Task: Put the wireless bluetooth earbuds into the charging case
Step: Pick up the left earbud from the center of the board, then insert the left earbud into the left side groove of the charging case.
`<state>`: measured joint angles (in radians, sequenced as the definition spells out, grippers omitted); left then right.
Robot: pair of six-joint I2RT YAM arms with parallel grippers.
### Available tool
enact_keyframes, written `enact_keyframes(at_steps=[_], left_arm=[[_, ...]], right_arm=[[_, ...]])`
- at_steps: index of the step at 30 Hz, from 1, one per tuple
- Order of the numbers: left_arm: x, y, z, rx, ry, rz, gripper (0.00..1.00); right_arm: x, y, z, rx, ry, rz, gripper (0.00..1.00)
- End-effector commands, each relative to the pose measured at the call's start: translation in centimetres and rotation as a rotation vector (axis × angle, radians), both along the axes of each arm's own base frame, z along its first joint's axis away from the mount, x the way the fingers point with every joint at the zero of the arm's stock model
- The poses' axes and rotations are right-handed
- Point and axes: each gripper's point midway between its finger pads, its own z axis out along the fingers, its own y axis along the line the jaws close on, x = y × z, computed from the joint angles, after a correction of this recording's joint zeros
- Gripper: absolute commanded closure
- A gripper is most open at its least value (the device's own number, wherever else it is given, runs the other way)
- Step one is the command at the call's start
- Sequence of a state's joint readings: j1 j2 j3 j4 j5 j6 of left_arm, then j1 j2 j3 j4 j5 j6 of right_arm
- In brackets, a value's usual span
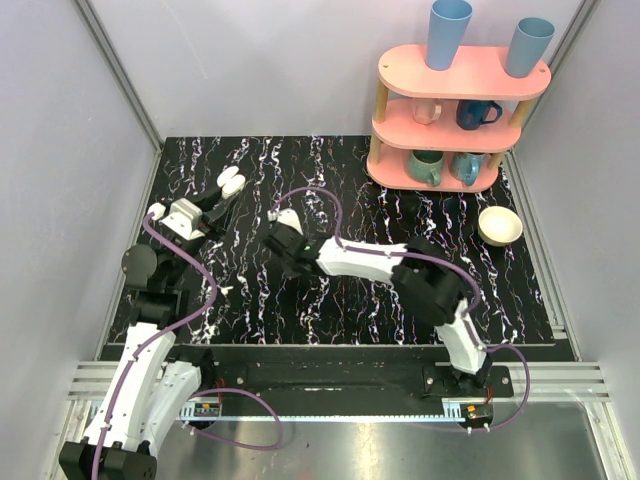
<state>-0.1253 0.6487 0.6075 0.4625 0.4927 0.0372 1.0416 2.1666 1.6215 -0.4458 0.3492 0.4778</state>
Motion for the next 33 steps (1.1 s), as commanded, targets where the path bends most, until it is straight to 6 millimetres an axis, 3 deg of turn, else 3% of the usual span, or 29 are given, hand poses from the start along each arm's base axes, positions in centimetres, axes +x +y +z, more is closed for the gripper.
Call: enact_keyframes(at_steps=[1,2,3,4,5,6,7,8,9,10,11,13,14,16,17,22,25,33], left_arm=[[-0.7,0.5,2.8,-0.015,-0.071,0.028,1.0],[-0.5,0.6,2.7,-0.02,-0.065,0.034,1.0],[-0.5,0.6,2.8,-0.021,-0.065,0.035,1.0],[-0.5,0.6,2.9,-0.023,-0.062,0.037,1.0],[-0.4,0.6,2.9,-0.027,-0.058,0.037,1.0],[-0.5,0.6,3.0,-0.029,-0.059,0.034,1.0],[-0.5,0.6,3.1,-0.035,-0.061,0.03,1.0],[-0.6,0.3,3.2,-0.033,-0.064,0.011,1.0],[-0.6,0.1,3.1,-0.034,-0.061,0.001,1.0],[-0.7,0.0,3.3,-0.037,-0.061,-0.009,1.0],[-0.7,-0.4,3.2,-0.029,-0.064,-0.03,1.0],[-0.9,-0.9,3.3,-0.043,-0.06,-0.069,1.0],[-1.3,-1.5,3.4,-0.038,-0.064,-0.108,1.0],[-1.8,-2.2,3.4,-0.029,-0.063,-0.155,1.0],[-2.7,-2.9,3.8,-0.017,-0.089,-0.209,1.0],[-4.6,-4.7,4.2,-0.01,-0.131,-0.344,1.0],[-5.1,-5.4,4.3,0.004,-0.145,-0.392,1.0],[-4.8,-5.7,4.6,0.01,-0.153,-0.41,1.0]], right_arm=[[1.7,-0.2,13.2,0.291,-0.217,0.046,0.81],[1.1,-0.8,18.0,0.4,-0.263,0.067,0.8],[1.2,-1.0,20.7,0.486,-0.31,0.073,0.8],[0.7,-2.2,21.2,0.512,-0.319,0.074,0.8],[0.2,-3.9,25.7,0.616,-0.368,0.093,0.8],[0.1,-4.5,28.7,0.708,-0.427,0.105,0.79],[-0.5,-5.6,29.1,0.734,-0.443,0.117,0.78],[-1.3,-7.5,32.8,0.824,-0.499,0.154,0.78],[-1.7,-8.4,34.9,0.898,-0.536,0.164,0.78],[-1.6,-9.5,35.7,0.926,-0.553,0.161,0.78],[-3.4,-9.7,37.6,0.989,-0.547,0.266,0.78],[-2.9,-11.4,39.9,1.046,-0.576,0.279,0.78],[-4.0,-11.3,40.7,1.078,-0.568,0.355,0.78],[-3.8,-12.2,42.6,1.145,-0.583,0.373,0.77],[-4.2,-11.7,42.6,1.162,-0.544,0.438,0.78],[-5.9,-11.7,46.4,1.327,-0.522,0.607,0.77],[-6.6,-11.2,47.3,1.382,-0.499,0.689,0.78],[-6.0,-10.7,46.4,1.346,-0.511,0.705,0.78]])
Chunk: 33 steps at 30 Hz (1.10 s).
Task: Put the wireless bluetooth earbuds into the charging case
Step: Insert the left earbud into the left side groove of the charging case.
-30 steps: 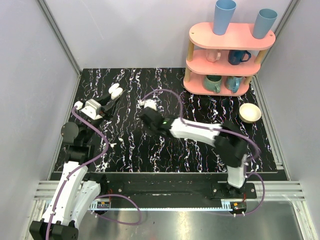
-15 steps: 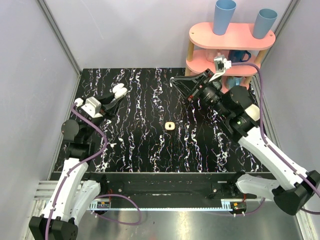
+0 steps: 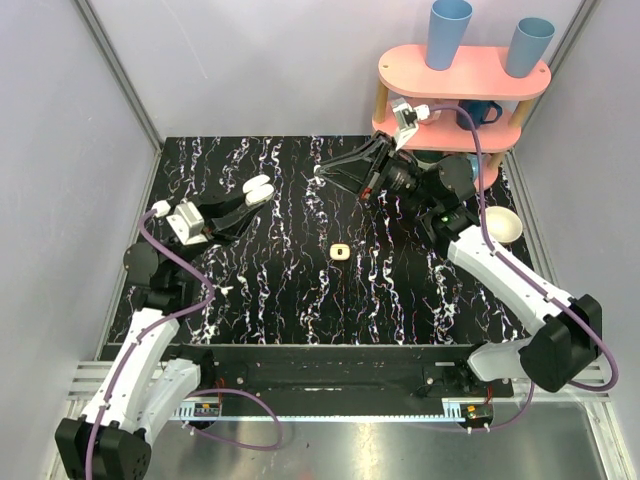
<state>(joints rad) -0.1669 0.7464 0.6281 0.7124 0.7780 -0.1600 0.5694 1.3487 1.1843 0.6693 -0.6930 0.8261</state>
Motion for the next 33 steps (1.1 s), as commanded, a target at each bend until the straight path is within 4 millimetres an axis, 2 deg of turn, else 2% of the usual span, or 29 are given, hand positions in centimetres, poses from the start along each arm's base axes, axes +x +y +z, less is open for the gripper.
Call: enact_keyframes(at_steps=[1,5,6,7,8,9,10,11,16,20,23,29,33], left_arm=[[-1.3,-0.4,2.8,0.002,-0.103,-0.044,1.0],[-0.7,-0.8,2.6,0.001,-0.093,-0.054,1.0],[-0.7,-0.9,2.6,0.002,-0.093,-0.06,1.0],[-0.6,-1.0,2.6,0.003,-0.092,-0.06,1.0],[-0.4,-0.9,2.6,0.002,-0.093,-0.054,1.0],[-0.4,-1.0,2.5,0.002,-0.095,-0.056,1.0],[-0.3,-1.0,2.3,-0.002,-0.095,-0.049,1.0],[-0.2,-0.8,2.5,-0.012,-0.106,-0.036,1.0],[-0.1,-0.5,2.5,-0.041,-0.116,-0.011,1.0],[-0.1,-0.5,2.6,-0.043,-0.121,-0.008,1.0],[-0.2,-0.5,2.5,-0.05,-0.121,-0.003,1.0],[0.0,-0.3,2.2,-0.055,-0.115,0.013,1.0],[0.2,-0.2,2.2,-0.063,-0.104,0.02,1.0]], right_arm=[[-1.9,-1.0,3.7,0.04,-0.136,0.016,0.79],[-0.8,-0.1,2.8,-0.005,-0.125,-0.089,0.8],[-0.3,0.4,1.5,-0.064,-0.142,-0.128,0.8],[-1.5,1.9,1.8,-0.08,-0.15,-0.128,0.8],[-0.1,2.3,1.0,-0.132,-0.172,-0.236,0.8],[-0.3,3.0,0.8,-0.147,-0.19,-0.257,0.81],[-1.4,4.3,0.7,-0.151,-0.186,-0.261,0.81],[-0.4,4.5,0.4,-0.153,-0.172,-0.317,0.82],[1.1,5.0,0.2,-0.143,-0.191,-0.479,0.83],[0.5,6.0,0.1,-0.131,-0.221,-0.562,0.83],[1.2,5.7,0.0,-0.091,-0.209,-0.647,0.83],[-0.8,6.5,1.7,-0.007,-0.279,-0.664,0.85],[-1.1,6.3,2.1,0.024,-0.275,-0.677,0.85]])
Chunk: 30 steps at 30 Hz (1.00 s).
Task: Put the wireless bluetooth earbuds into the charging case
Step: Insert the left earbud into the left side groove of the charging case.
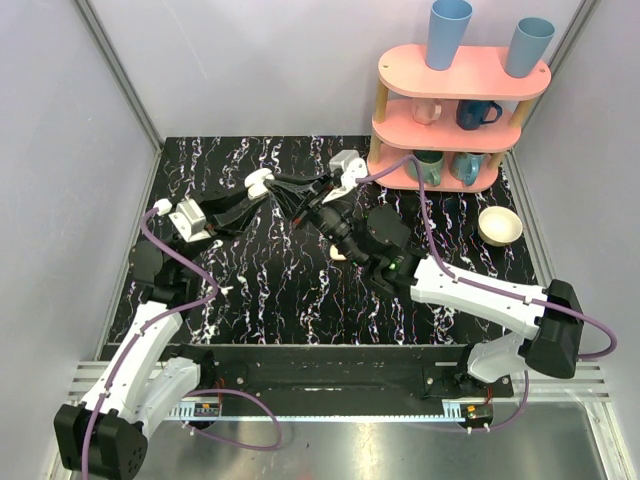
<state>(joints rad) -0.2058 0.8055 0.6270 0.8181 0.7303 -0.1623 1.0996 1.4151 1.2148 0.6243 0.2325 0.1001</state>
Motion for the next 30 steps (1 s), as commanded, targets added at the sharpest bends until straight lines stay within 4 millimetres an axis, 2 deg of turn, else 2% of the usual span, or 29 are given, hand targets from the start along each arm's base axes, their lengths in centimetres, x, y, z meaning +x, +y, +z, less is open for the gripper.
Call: enact_keyframes(at_steps=[1,7,8,10,12,18,30], left_arm=[[-0.6,0.4,1.4,-0.032,-0.066,0.022,1.0],[-0.5,0.5,1.8,-0.059,-0.065,0.032,1.0],[-0.5,0.6,1.9,-0.071,-0.06,0.03,1.0],[-0.4,0.6,2.0,-0.082,-0.058,0.034,1.0],[-0.5,0.6,2.1,-0.088,-0.059,0.035,1.0],[-0.5,0.7,2.4,-0.115,-0.066,0.041,1.0],[-1.1,0.5,2.9,-0.143,-0.075,0.019,1.0]], right_arm=[[0.0,-1.8,3.2,0.128,-0.058,-0.083,0.85],[0.2,-1.6,3.0,0.174,-0.071,-0.133,0.85],[-0.1,-1.6,3.5,0.199,-0.089,-0.129,0.86],[-0.3,-1.2,3.0,0.211,-0.084,-0.128,0.86],[-1.0,-1.1,3.4,0.223,-0.13,-0.134,0.86],[-1.4,-0.4,3.6,0.254,-0.152,-0.131,0.87],[-1.3,0.6,3.6,0.26,-0.166,-0.131,0.88]])
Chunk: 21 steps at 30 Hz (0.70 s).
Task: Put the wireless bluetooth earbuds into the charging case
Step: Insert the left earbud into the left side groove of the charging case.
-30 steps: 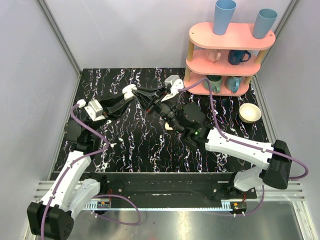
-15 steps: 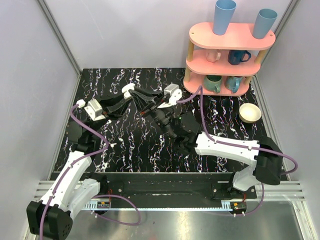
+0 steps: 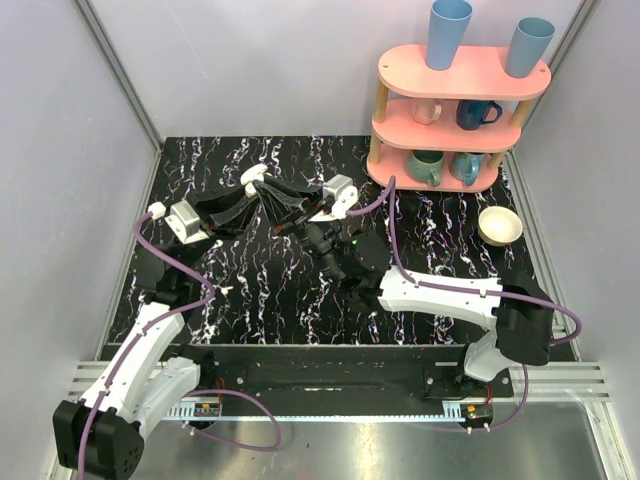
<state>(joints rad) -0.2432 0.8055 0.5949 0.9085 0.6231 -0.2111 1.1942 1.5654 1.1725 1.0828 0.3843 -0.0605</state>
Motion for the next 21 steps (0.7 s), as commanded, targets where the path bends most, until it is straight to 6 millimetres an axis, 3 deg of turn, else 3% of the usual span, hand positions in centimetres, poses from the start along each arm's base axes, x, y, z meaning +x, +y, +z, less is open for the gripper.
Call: enact_keyframes(at_steps=[1,11,21], left_arm=[[-1.0,0.2,1.8,-0.042,-0.068,-0.003,1.0],[-1.2,0.0,1.7,-0.043,-0.062,-0.013,1.0],[-1.2,0.4,2.7,-0.099,-0.054,-0.01,1.0]], right_arm=[[-0.4,-0.7,2.5,0.08,-0.036,-0.014,0.88],[-0.8,0.0,3.2,0.089,-0.05,0.018,0.88],[-1.0,0.6,2.1,0.073,-0.029,0.053,0.88]])
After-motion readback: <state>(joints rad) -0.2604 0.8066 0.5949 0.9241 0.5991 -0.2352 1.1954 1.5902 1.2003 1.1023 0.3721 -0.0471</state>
